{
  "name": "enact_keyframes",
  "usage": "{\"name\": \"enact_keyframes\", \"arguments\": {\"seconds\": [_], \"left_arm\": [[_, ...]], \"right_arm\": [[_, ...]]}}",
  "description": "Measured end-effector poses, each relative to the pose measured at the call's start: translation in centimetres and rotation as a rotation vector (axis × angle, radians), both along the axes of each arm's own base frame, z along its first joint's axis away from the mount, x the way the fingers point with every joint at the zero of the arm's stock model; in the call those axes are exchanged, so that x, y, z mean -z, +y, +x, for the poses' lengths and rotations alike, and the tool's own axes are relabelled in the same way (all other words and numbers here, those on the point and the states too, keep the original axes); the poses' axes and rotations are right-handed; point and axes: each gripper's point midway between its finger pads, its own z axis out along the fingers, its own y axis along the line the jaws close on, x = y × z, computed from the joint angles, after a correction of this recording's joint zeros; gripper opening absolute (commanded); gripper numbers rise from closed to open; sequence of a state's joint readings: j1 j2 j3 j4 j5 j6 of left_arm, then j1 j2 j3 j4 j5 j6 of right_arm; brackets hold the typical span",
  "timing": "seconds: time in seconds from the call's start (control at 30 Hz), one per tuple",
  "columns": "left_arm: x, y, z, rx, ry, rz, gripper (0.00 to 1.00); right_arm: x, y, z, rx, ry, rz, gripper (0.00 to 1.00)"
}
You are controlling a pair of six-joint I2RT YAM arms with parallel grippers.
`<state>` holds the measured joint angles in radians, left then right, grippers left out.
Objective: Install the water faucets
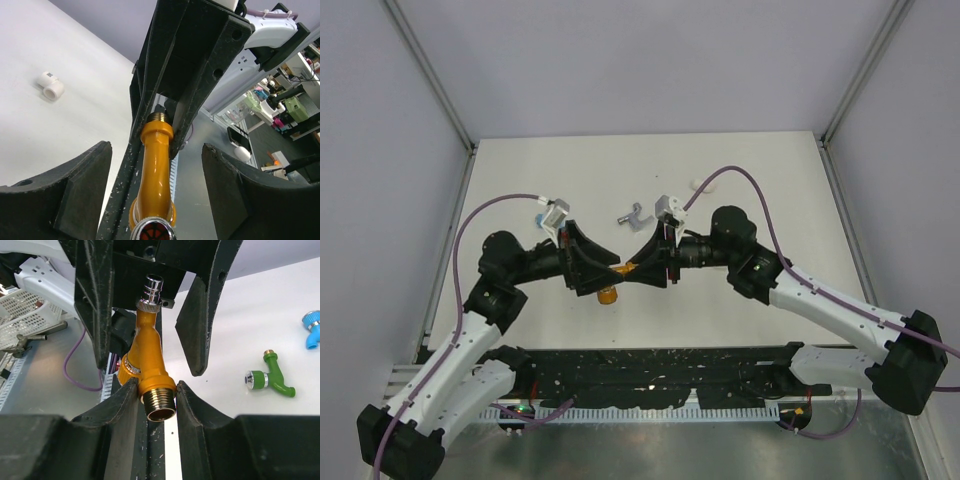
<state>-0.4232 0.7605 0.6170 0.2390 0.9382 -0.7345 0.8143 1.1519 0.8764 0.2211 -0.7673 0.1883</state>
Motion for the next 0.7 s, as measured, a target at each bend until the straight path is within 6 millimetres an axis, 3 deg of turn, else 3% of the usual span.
{"name": "enact_keyframes", "arguments": {"seconds": [0.17,0.7], "left_arm": [[0.4,0.1,0.3,-0.026,0.025,0.000,0.79],[0.9,0.1,0.2,-0.050,0.030,0.017,0.63]], "right_arm": [[0.7,-0.2,0.7,0.052,0.007,-0.008,0.05],[0.4,-0.6,1.7,0.136,0.022,0.002,0.05]]}}
